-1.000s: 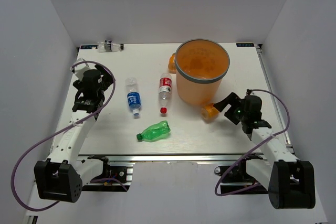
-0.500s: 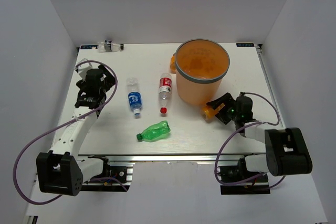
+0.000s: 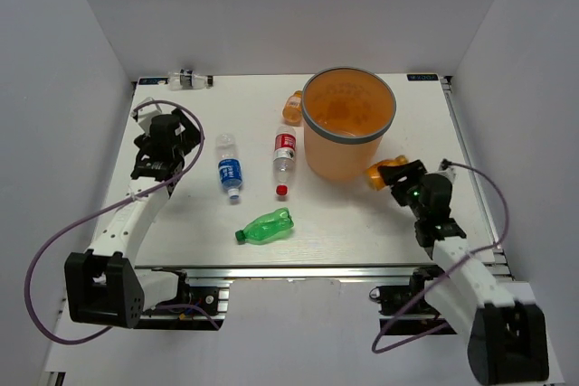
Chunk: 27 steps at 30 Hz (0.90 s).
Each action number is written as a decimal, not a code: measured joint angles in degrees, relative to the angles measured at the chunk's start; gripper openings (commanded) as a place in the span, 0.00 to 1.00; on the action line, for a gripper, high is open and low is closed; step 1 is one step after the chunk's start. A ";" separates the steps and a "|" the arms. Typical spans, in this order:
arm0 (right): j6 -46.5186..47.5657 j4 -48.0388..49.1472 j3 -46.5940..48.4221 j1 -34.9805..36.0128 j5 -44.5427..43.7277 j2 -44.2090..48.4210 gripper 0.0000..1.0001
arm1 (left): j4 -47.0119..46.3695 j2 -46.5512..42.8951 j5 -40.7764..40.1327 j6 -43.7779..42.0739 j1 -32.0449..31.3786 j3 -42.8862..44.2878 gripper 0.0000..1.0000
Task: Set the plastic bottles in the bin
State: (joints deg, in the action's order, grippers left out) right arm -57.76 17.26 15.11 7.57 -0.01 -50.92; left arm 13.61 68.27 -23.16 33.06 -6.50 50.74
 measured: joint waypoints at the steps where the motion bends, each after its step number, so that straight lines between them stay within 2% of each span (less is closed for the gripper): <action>1: 1.22 -3.02 1.18 0.00 -3.37 4.59 0.33 | 0.04 0.87 0.24 0.00 0.00 0.50 0.98; 5: 7.72 -10.75 8.50 0.00 -15.26 18.49 0.35 | 0.22 4.00 1.44 0.07 0.00 1.42 0.98; 8: 14.32 -12.90 17.59 -0.07 -20.50 21.00 0.36 | 0.74 6.73 2.32 0.39 0.00 2.25 0.98; 10: 19.98 -13.27 26.14 -0.15 -20.39 17.46 0.38 | 1.07 8.79 3.10 0.66 0.00 2.93 0.98; 13: 26.03 -13.84 40.74 -0.07 -15.15 5.53 0.40 | 1.36 12.61 5.38 0.94 0.00 4.57 0.98; 16: 30.29 -13.75 50.99 2.08 -8.96 -6.88 0.49 | 1.14 17.77 10.21 1.07 0.00 6.73 0.98; 17: 31.63 -13.75 52.50 3.41 -7.78 -10.34 0.57 | 0.96 19.71 12.50 1.05 0.00 7.30 0.98; 19: 33.92 -14.47 52.87 6.82 -6.62 -16.00 0.63 | 0.94 23.74 17.07 0.98 0.00 8.70 0.98; 20: 34.84 -15.32 52.59 8.09 -6.47 -18.08 0.73 | 1.01 26.10 19.28 0.83 -0.11 9.44 0.98; 22: 36.83 -18.23 52.57 10.40 -5.68 -21.42 0.86 | 1.60 30.60 21.70 0.55 -0.87 10.99 0.98; 23: 37.53 -19.56 52.57 11.13 -5.46 -22.34 0.89 | 2.08 32.59 22.34 0.39 -1.51 11.72 0.98; 26: 39.01 -21.57 52.61 11.56 -5.25 -22.16 0.89 | 4.79 36.65 20.70 -0.07 -4.31 14.08 0.97; 27: 39.23 -21.57 52.61 11.56 -5.44 -21.55 0.89 | 5.81 37.22 19.74 -0.04 -5.29 15.19 0.89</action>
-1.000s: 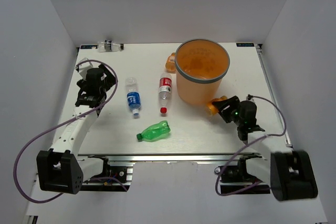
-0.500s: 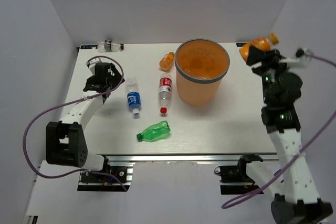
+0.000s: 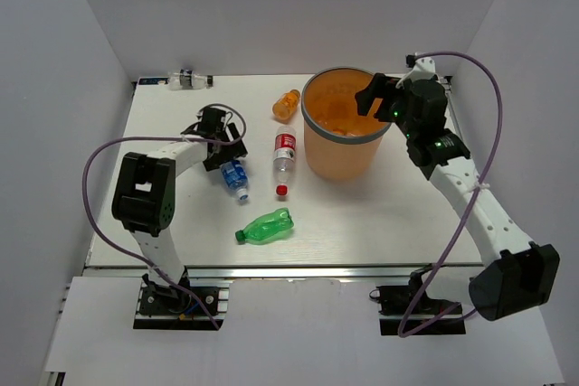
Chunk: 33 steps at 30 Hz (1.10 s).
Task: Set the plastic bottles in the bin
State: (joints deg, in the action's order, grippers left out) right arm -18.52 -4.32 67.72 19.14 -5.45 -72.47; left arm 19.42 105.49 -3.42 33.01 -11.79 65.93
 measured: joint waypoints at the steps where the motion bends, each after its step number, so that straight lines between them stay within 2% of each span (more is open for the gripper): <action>1: 0.13 -0.04 0.00 0.00 -0.31 0.92 0.89 | 0.52 0.28 -0.52 0.00 -0.63 0.79 0.84; 2: 0.17 -0.04 -0.02 -0.02 -0.63 1.97 0.89 | 1.22 0.61 -0.98 -0.07 -1.40 1.64 0.76; 3: 0.22 -0.02 -0.04 -0.02 -1.14 3.23 0.89 | 1.77 0.87 -1.29 0.15 -1.92 2.27 0.62; 5: 0.26 0.09 -0.15 -0.02 -2.27 5.99 0.89 | 3.08 1.20 -2.27 0.39 -2.47 3.50 0.48; 6: 0.26 0.24 -0.44 -0.02 -2.99 7.58 0.89 | 3.74 1.20 -2.86 0.48 -2.47 4.00 0.36; 8: 0.15 0.44 -1.51 -0.02 -4.39 10.97 0.89 | 5.09 1.18 -4.11 0.42 -2.34 5.07 0.27; 10: -0.17 0.55 -3.17 -0.04 -6.29 14.23 0.89 | 6.21 0.90 -4.74 0.24 -2.25 6.01 0.22; 14: -2.10 -0.44 -9.29 -0.15 -12.26 20.90 0.89 | 7.58 -1.22 -3.85 -0.44 -2.01 9.53 0.26; 19: -4.85 -3.67 -19.21 -1.16 -17.64 27.98 0.89 | 4.90 -4.33 1.77 -3.23 -3.87 21.29 0.25; 20: -4.76 -3.30 -21.42 -1.25 -17.20 29.38 0.89 | 3.41 -4.90 3.10 -4.13 -5.20 23.93 0.29; 26: -1.22 -0.35 -30.42 -1.29 -2.40 38.60 0.89 | -9.81 -8.55 14.88 -8.68 -16.39 31.69 0.40; 30: 1.36 2.38 -30.47 -1.29 9.55 40.39 0.89 | -15.04 -6.97 19.96 -10.08 -21.03 36.96 0.63; 33: 2.60 3.39 -30.56 -1.09 18.45 39.67 0.89 | -16.50 -2.73 21.29 -11.32 -23.28 42.88 0.76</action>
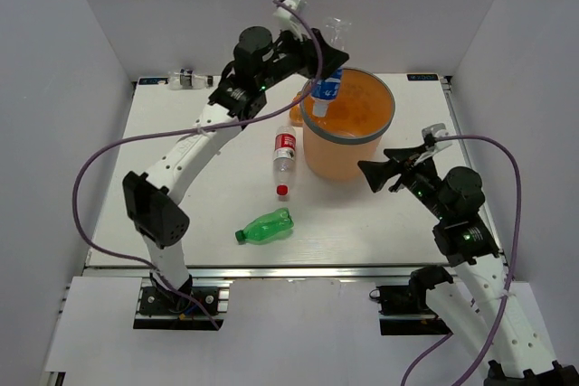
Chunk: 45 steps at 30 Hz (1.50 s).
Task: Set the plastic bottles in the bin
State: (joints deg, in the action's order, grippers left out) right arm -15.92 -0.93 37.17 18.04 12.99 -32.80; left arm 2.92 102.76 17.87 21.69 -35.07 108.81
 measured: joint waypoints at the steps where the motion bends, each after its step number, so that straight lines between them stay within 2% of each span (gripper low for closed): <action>1: 0.17 0.35 -0.22 0.13 2.62 -0.50 0.89 | 0.28 1.66 0.04 -0.44 -0.66 1.97 0.83; 3: 0.90 0.70 -0.92 0.92 6.99 -1.29 0.89 | 0.81 5.07 0.02 -1.33 -1.90 5.07 0.89; 4: 1.38 0.70 -1.27 1.53 8.68 -1.57 0.89 | 1.42 6.84 0.04 -1.68 -2.47 6.23 0.96; 5: 1.73 0.52 -1.55 2.08 9.92 -1.75 0.89 | 1.79 8.28 0.17 -1.92 -2.78 7.04 0.98; 10: 3.96 0.57 -2.14 4.11 14.16 -1.33 0.89 | 6.62 16.24 0.44 -2.36 -3.78 14.14 0.98; 13: 5.97 0.57 -2.14 6.49 15.67 -2.12 0.89 | 8.83 17.68 -0.37 -2.91 -3.69 15.54 0.98; 16: 9.20 0.09 -1.99 13.51 15.10 -4.28 0.89 | 9.97 16.55 -3.56 -4.48 -3.54 15.28 0.98; 20: 15.19 -3.21 1.38 28.04 10.36 -12.59 0.89 | 11.39 10.82 -10.62 -6.01 -2.73 12.15 0.98; 24: 22.69 -6.80 9.46 41.83 2.23 -27.80 0.89 | 9.81 -2.23 -16.24 -4.20 2.03 -1.60 0.98; 26: 27.80 -9.62 15.52 46.36 -0.37 -37.44 0.89 | 8.63 -11.21 -19.08 -1.44 8.17 -13.09 0.98; 30: 36.85 -11.34 22.75 47.60 -3.74 -50.66 0.89 | 9.27 -21.70 -29.09 4.70 18.64 -29.99 0.98; 34: 47.04 -11.37 26.43 47.58 -4.79 -60.13 0.89 | 13.99 -26.86 -37.83 9.81 20.72 -43.30 0.98; 39: 55.67 -14.67 32.09 47.60 -4.94 -70.27 0.89 | 18.51 -29.33 -41.55 12.81 20.87 -51.67 0.98; 43: 58.14 -15.21 33.20 47.60 -4.87 -74.05 0.89 | 19.74 -30.23 -43.43 13.92 21.49 -52.09 0.98; 45: 58.40 -15.10 33.22 47.60 -4.98 -75.47 0.85 | 19.78 -30.84 -44.28 14.21 21.73 -52.09 0.98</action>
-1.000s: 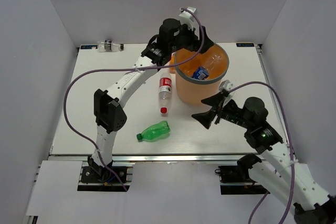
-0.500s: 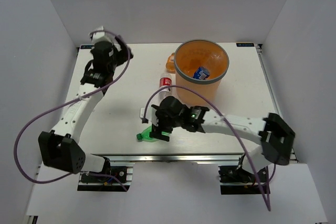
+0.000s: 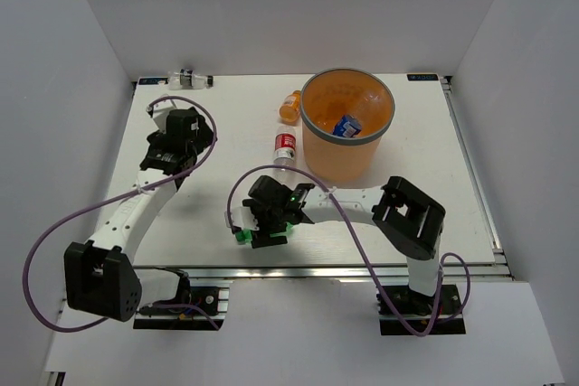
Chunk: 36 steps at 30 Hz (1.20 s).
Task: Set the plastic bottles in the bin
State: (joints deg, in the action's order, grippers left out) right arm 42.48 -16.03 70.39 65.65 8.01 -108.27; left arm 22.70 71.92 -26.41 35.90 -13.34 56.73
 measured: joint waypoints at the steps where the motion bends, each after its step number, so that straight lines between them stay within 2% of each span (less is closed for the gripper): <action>1: -0.04 0.17 0.00 0.00 -0.09 -0.68 0.81 | 0.02 -0.24 -0.28 0.04 0.11 0.00 0.98; 4: -0.50 1.27 0.33 0.00 -0.02 -1.14 0.59 | 0.02 -0.90 -0.90 0.07 0.17 0.00 0.98; 5: -0.90 1.20 0.33 0.00 -0.02 -1.18 0.42 | 0.02 -1.11 -1.03 0.07 0.17 0.00 0.98; 8: -2.38 1.90 -0.20 0.00 0.00 0.02 0.29 | -0.02 -1.79 -1.16 0.02 0.17 0.00 0.98; 10: -3.37 3.48 -2.84 0.00 -0.24 3.85 0.25 | -0.11 -2.12 -1.05 -0.11 0.17 0.00 0.98; 12: -4.90 5.22 -6.32 -0.13 -0.59 10.78 0.29 | -0.42 -2.16 -0.68 -0.39 0.17 0.02 0.98; 14: -7.23 7.61 -8.35 -0.83 -0.68 19.71 0.25 | -0.52 -2.16 -0.04 -0.63 0.17 0.02 0.98; 17: -13.84 14.60 -8.37 -5.70 0.04 31.85 0.25 | -1.51 -2.01 1.75 -1.20 0.17 0.02 0.98; 20: -24.22 21.99 -6.95 -17.53 -2.43 40.79 0.27 | -3.80 -0.76 5.09 -2.08 0.17 0.09 0.98; 23: -31.61 23.76 -4.07 -26.71 -9.73 42.18 0.33 | -6.19 2.54 10.51 -3.21 0.11 0.46 0.98; 27: -39.56 21.33 -2.12 -32.46 -13.64 38.51 0.51 | -8.15 8.96 15.45 -5.01 -1.77 1.60 0.98; 28: -41.09 19.96 -2.14 -33.46 -13.92 37.27 0.66 | -8.17 10.45 16.06 -5.38 -2.73 2.03 0.98; 31: -44.70 16.37 -2.62 -35.93 -14.51 34.47 0.86 | -8.52 14.99 17.62 -6.84 -6.78 3.65 0.98; 32: -45.68 15.12 -2.69 -36.50 -14.53 34.07 0.89 | -8.57 16.31 18.21 -7.39 -8.15 4.13 0.98; 36: -48.11 12.85 -2.69 -37.92 -14.47 34.99 0.89 | -9.05 20.98 21.64 -8.63 -11.58 6.58 0.98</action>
State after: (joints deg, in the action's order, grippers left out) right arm -5.63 -3.18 67.70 27.73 -6.46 -73.28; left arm 13.65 92.90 -4.78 27.27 -24.93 63.31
